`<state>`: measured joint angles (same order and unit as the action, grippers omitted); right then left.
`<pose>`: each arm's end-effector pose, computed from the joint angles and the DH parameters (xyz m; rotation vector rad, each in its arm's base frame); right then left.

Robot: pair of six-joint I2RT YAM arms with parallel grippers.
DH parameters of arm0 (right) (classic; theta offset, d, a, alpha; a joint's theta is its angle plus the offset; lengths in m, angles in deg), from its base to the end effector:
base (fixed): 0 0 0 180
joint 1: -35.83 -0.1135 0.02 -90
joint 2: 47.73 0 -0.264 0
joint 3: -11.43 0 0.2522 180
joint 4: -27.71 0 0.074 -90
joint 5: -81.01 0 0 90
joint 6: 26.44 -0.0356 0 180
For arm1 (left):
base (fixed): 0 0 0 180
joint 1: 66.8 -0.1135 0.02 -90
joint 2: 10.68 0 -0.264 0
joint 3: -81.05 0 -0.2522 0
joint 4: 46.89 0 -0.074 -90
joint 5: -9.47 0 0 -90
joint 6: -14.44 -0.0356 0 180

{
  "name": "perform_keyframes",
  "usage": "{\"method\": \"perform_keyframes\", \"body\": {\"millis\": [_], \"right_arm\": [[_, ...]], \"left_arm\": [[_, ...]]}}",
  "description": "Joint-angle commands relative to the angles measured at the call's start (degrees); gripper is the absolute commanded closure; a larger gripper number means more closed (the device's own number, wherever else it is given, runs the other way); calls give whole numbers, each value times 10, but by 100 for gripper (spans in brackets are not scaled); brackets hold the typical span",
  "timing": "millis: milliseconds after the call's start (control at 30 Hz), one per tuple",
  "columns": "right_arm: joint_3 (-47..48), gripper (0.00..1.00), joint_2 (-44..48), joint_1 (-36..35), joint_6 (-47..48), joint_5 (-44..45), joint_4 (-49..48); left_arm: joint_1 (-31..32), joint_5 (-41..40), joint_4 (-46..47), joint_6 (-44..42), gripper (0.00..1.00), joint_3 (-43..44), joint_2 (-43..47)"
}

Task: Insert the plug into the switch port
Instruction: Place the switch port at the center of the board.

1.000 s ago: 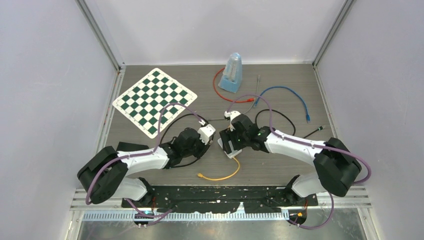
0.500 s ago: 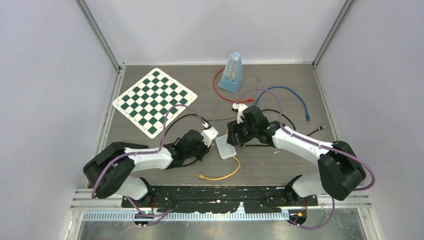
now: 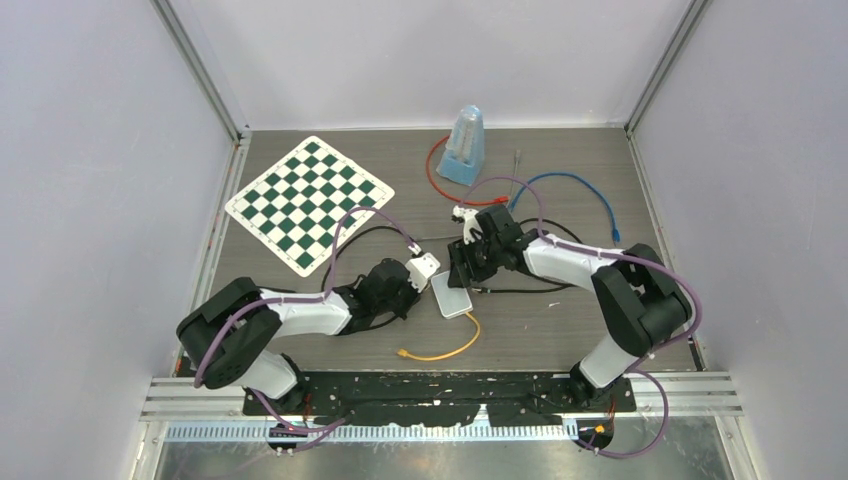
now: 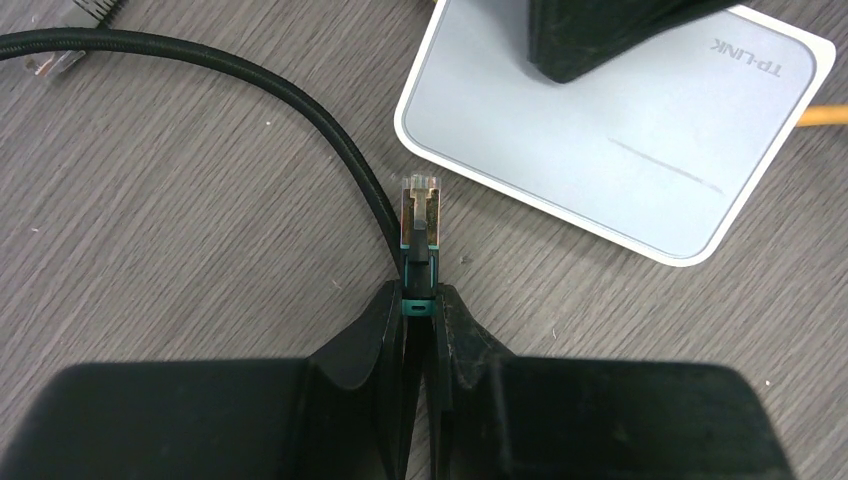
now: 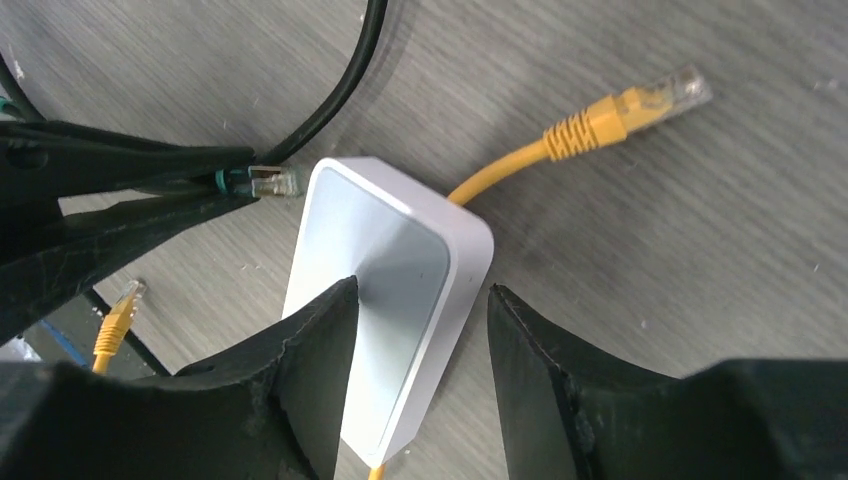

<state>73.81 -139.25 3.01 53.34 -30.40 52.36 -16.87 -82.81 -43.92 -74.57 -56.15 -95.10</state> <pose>0.2540 0.1793 0.1682 -0.6629 2.5026 0.7643 0.1739 -0.2045 0.1403 0.9249 2.0850 -0.4304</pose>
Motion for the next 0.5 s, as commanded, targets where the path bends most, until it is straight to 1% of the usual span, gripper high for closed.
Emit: {"method": "perform_keyframes", "body": {"millis": [0, 67, 133, 267, 400, 467], "right_arm": [[45, 44, -33, 8, 38, -19, -15], [54, 48, -53, 11, 48, -37, -16], [57, 55, -68, 14, 53, -61, -24], [49, 64, -91, 39, 52, -127, -54], [47, 69, -116, 58, 55, -163, -61], [48, 69, -126, 61, 55, -167, -61]], "left_arm": [[2, -4, 6, -8, 100, 21, -9], [2, -7, -6, -8, 100, 24, -8], [2, -4, -6, -8, 100, 20, -3], [2, 8, -10, -8, 100, 11, 12], [2, 5, -46, -7, 100, 19, 17], [2, 6, -61, -6, 100, 26, 17]]}}
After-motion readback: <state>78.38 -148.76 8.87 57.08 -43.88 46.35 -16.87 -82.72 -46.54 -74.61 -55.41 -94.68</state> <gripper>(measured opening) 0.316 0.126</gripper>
